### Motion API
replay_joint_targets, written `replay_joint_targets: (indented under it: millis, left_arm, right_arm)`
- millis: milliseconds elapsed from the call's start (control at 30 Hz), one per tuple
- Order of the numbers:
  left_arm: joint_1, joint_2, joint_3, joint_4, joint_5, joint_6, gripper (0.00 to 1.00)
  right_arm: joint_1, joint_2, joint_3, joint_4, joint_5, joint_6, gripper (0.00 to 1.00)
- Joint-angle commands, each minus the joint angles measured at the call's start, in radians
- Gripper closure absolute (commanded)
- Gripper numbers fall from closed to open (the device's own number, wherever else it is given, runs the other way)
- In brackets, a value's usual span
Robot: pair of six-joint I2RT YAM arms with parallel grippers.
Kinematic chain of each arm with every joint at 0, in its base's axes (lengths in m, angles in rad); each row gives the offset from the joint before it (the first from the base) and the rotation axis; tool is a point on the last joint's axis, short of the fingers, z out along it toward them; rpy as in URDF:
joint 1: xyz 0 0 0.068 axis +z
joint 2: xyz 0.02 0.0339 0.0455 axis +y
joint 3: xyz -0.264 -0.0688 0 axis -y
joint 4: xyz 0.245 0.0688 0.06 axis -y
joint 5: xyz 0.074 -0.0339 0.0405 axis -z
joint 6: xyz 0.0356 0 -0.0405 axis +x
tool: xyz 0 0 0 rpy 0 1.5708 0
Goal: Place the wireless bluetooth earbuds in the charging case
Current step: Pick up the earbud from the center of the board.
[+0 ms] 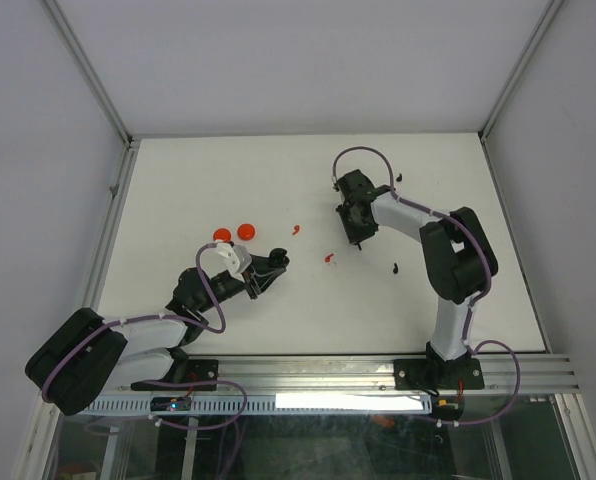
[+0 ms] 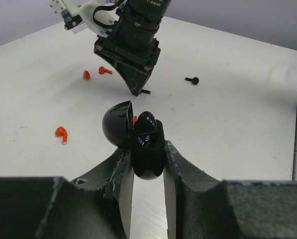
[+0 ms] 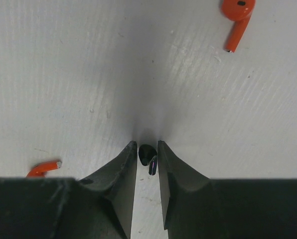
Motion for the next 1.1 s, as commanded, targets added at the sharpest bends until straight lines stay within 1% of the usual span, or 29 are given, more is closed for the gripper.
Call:
replay_joint_targets:
  millis: [0,167,300,367,500,800,1067]
  left_arm:
    - [0.008,-0.011,0.028,0.021,0.018,0.002,1.0]
    - [0.007,-0.011,0.028,0.023,0.02,0.0,1.0]
    - [0.007,-0.011,0.028,0.023,0.018,0.0,1.0]
    - [0.007,-0.013,0.027,0.025,0.018,-0.002,1.0]
    - [0.007,-0.011,0.025,0.033,0.013,-0.004,1.0]
    - [0.007,0.005,0.008,0.099,-0.023,-0.009,1.0]
    - [0.007,-0.006,-0.003,0.099,-0.032,0.002,1.0]
  right_arm:
    - [0.022,0.05,0.033,-0.07,0.05,-0.018,0.74]
    - [0.03,0.07,0.039,-0.085,0.069,-0.017,0.76]
    - [0.034,0.068,0.034,-0.091,0.066,-0.017,0.83]
    - [0.037,0.048,0.024,-0.082,0.058,-0.015,0.86]
    - [0.043,-0.012,0.001,-0.053,0.029,-0.001,0.87]
    - [0.074,-0.147,-0.046,0.027,-0.007,0.039,0.89]
    - [0.093,-0.098,-0.075,0.02,0.001,0.048,0.88]
